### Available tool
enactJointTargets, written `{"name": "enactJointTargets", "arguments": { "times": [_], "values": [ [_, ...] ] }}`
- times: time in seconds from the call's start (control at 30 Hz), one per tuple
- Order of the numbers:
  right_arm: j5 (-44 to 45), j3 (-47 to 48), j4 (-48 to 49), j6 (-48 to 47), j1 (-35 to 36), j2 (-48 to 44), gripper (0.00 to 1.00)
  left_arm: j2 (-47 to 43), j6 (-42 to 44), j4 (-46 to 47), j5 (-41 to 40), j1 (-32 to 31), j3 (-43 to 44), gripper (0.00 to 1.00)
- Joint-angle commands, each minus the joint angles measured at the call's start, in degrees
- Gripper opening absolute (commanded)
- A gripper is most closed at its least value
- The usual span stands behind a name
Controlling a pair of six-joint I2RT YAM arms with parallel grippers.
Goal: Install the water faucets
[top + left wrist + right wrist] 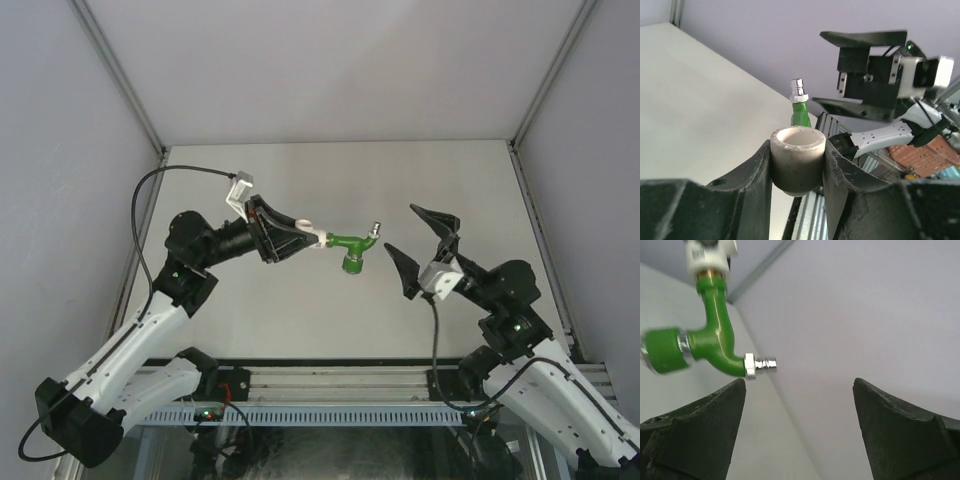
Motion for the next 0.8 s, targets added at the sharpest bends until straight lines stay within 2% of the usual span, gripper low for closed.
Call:
{"name": "enactJointTargets", "arguments": {
  "times": [0.0,0.27,0.5,0.6,0.77],
  "values": [
    [13.87,-2.74,-0.82,-30.08,4.82,1.47,0.86,-0.31,-6.41,-0.67,-1.85,1.1,5.87,0.0],
    [18.3,-3.01,-1.93,-37.23,12.58,4.19,0.85,1.48,-13.05,-0.26,-1.31,1.61,6.83,0.0],
    [21.84,-2.87,8.45,-44.15,20.19,10.34,0.84,2.33,-15.14,-0.81,-1.98,1.61,7.17,0.0],
    [20.55,-2.77,10.12,-44.66,21.28,12.43,0.75,2.18,-15.98,-0.58,-2.48,1.61,6.73,0.0],
    [19.96,-2.75,11.11,-41.55,22.37,13.56,0.48,1.73,-16.48,0.4,-2.26,1.61,6.09,0.0]
  ]
}}
